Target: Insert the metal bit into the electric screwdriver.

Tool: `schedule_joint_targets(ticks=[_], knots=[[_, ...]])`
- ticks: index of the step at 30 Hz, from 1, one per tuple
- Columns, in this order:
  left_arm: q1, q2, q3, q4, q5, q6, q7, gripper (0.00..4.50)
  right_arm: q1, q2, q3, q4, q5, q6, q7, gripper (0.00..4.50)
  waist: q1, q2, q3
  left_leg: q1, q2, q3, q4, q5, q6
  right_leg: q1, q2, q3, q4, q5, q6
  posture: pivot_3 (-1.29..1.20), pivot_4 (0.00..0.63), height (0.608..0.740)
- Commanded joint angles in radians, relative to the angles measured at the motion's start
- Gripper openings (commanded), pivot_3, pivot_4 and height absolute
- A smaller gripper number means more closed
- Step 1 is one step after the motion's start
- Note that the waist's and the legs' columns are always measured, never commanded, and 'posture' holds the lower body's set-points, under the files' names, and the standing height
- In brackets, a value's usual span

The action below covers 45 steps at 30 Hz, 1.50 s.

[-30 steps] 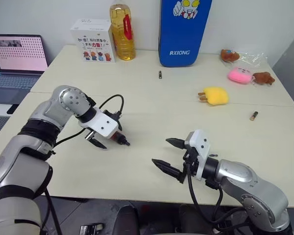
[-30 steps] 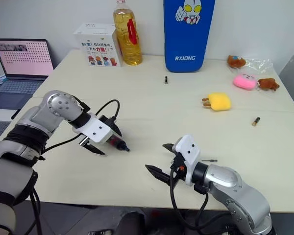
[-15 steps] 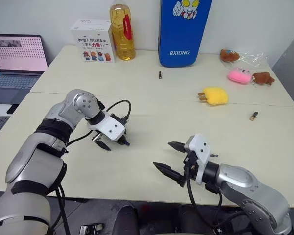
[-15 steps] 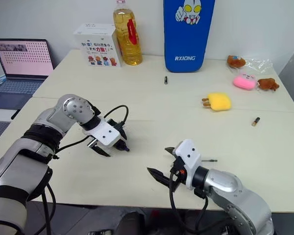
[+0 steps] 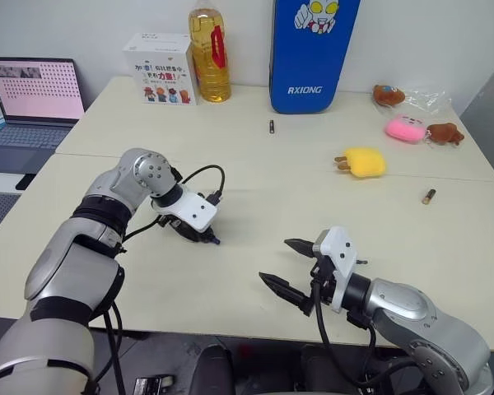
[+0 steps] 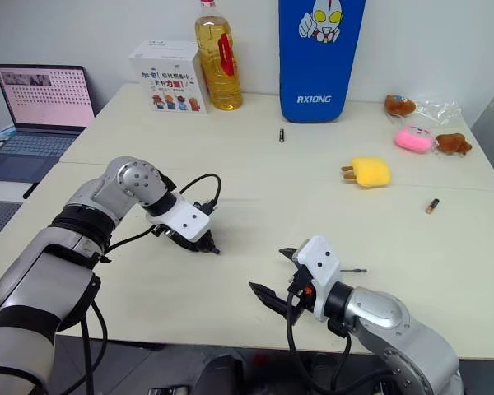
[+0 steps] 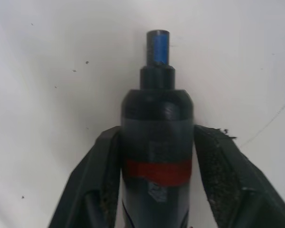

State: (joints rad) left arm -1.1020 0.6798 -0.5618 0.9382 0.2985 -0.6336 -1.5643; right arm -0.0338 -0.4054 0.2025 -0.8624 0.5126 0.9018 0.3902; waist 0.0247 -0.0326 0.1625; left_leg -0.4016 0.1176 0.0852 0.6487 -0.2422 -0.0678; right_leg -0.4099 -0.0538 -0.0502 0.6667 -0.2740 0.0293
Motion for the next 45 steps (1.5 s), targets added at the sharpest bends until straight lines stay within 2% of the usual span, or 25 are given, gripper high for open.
schedule_joint_targets(ticks=[1,9,12,16,20,21,24,29,33,36,45], knots=[[-0.014,-0.026,0.018,-0.011,-0.002,0.001,0.004,1.67,-0.004,-0.003,0.006,-0.027,-0.005,-0.031,-0.008,4.50,0.000,0.000,0.000,0.000,0.000,0.000,0.000,0.000,0.000,0.000,0.000,0.000,0.000,0.000,0.000,0.00,0.150,0.740],[-0.036,-0.039,0.063,-0.021,-0.051,0.036,-0.027,1.67,0.011,-0.022,-0.004,-0.023,-0.014,-0.052,0.006,4.50,0.000,0.000,0.000,0.000,0.000,0.000,0.000,0.000,0.000,0.000,0.000,0.000,0.000,0.000,0.000,0.00,0.150,0.740],[-0.098,-0.068,0.127,-0.083,-0.253,0.329,-0.049,1.67,-0.017,-0.071,-0.107,-0.030,0.036,-0.039,0.047,4.50,0.001,-0.001,0.001,-0.001,0.000,-0.001,0.001,0.000,0.000,0.000,0.000,-0.001,0.000,0.000,0.000,0.00,0.150,0.740],[-0.158,-0.129,0.286,-0.149,-0.437,0.686,-0.032,1.67,-0.157,-0.076,-0.321,0.016,0.231,0.010,0.048,4.50,-0.002,-0.006,0.004,-0.005,0.000,-0.005,0.005,0.000,0.000,-0.001,0.000,-0.004,0.001,0.000,0.000,0.00,0.150,0.740],[-0.116,-0.206,0.448,-0.241,-0.551,0.836,0.151,1.67,-0.315,-0.132,-0.456,0.121,0.364,0.066,0.038,4.50,-0.010,-0.005,0.004,-0.005,0.000,-0.005,0.007,-0.001,0.002,-0.001,0.000,-0.003,0.004,-0.001,0.001,0.00,0.150,0.740],[-0.085,-0.251,0.515,-0.278,-0.590,0.856,0.265,1.67,-0.353,-0.162,-0.481,0.165,0.378,0.075,0.051,4.50,-0.011,-0.005,0.004,-0.004,0.000,-0.005,0.008,-0.002,0.003,-0.001,0.000,-0.002,0.006,-0.002,0.002,0.00,0.150,0.740],[-0.012,-0.358,0.633,-0.377,-0.655,0.862,0.485,1.67,-0.416,-0.226,-0.523,0.250,0.419,0.085,0.075,4.50,-0.013,-0.005,0.004,-0.002,0.000,-0.004,0.009,-0.002,0.004,-0.001,0.000,0.000,0.009,-0.003,0.002,0.00,0.150,0.740],[0.193,-0.487,0.647,-0.582,-0.662,0.860,0.668,1.67,-0.491,-0.242,-0.508,0.316,0.451,0.091,0.064,4.50,-0.020,-0.005,0.004,0.000,0.000,-0.003,0.010,-0.003,0.004,-0.001,0.000,0.003,0.011,-0.003,0.002,0.00,0.150,0.740],[0.378,-0.557,0.624,-0.738,-0.649,0.835,0.770,1.67,-0.572,-0.204,-0.483,0.350,0.497,0.107,0.026,4.50,-0.025,-0.004,0.004,0.000,-0.001,-0.002,0.010,-0.003,0.004,-0.001,0.000,0.004,0.011,-0.003,0.002,0.00,0.150,0.740],[0.494,-0.562,0.609,-0.826,-0.638,0.828,0.808,1.67,-0.603,-0.177,-0.441,0.381,0.496,0.111,0.022,4.50,-0.026,-0.004,0.004,0.000,-0.001,-0.002,0.010,-0.003,0.004,-0.001,0.000,0.004,0.012,-0.003,0.002,0.00,0.150,0.740],[0.675,-0.522,0.553,-0.947,-0.594,0.821,0.861,1.67,-0.553,-0.245,-0.372,0.432,0.444,0.083,0.130,4.50,-0.017,-0.004,0.004,0.000,-0.001,-0.002,0.011,-0.003,0.004,-0.001,-0.001,0.004,0.011,-0.003,0.002,0.00,0.150,0.740]])
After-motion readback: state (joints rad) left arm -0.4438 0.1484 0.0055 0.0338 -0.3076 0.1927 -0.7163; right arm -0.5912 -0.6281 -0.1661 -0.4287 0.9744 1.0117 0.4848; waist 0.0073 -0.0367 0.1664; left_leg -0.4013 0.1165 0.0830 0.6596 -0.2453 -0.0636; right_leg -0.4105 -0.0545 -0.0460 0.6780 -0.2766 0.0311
